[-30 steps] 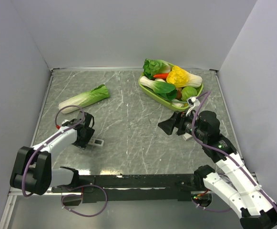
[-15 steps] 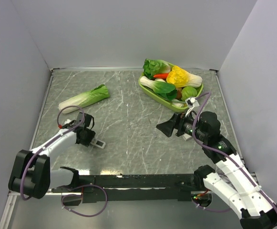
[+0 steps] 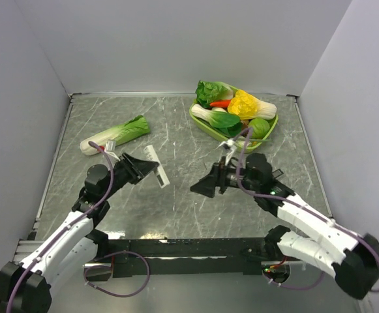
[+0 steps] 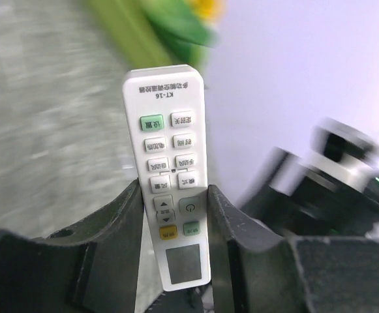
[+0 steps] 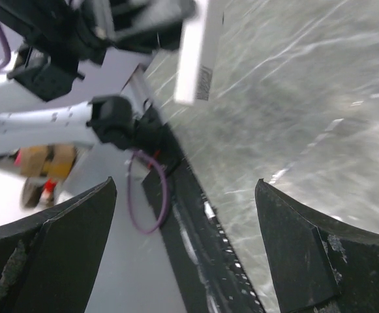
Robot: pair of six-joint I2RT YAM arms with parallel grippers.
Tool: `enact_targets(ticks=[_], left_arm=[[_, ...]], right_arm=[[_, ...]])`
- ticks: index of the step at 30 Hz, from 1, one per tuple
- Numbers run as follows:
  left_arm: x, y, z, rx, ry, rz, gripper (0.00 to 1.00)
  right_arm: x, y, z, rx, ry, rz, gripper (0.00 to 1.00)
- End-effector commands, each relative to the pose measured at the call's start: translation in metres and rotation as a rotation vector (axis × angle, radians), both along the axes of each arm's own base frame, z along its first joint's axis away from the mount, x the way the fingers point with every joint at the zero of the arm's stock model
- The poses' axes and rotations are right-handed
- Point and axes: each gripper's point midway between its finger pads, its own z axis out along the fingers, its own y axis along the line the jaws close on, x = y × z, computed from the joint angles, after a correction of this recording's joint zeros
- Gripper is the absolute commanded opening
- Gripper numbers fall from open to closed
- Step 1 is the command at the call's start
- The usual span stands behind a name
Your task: Unload the batteries from the remote control
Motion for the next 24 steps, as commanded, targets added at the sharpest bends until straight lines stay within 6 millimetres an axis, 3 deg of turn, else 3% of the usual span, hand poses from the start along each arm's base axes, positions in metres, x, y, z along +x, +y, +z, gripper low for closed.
enact_targets(ticks=[1,3,4,9,14,24], left_arm=[[-0.039,-0.034,0.079,-0.111,-0.385,-0.267,0.01],[-0.051,-0.042,0.087,-0.143,-0.438,-0.324,0.01],[-0.056,-0.044,0.091,-0.157,-0.461,-0.343,0.01],[-0.077,-0.052,0.103,-0.214,-0.551,-0.419,0.01],[-0.082,-0.049,0.109,-0.226,-0.588,-0.401,0.01],[-0.09,-0.048,0.121,-0.269,-0.624,-0.408,0.01]], right_arm=[[-0.01,0.042,0.023,0.1,-0.051,0.127,0.95],[-0.011,0.053,0.036,0.129,-0.078,0.152,0.94],[-0.014,0.061,0.033,0.119,-0.067,0.17,0.94],[-0.014,0.073,0.047,0.172,-0.089,0.186,0.92],[-0.019,0.072,0.064,0.266,-0.104,0.197,0.86],[-0.026,0.081,0.076,0.32,-0.089,0.267,0.79]])
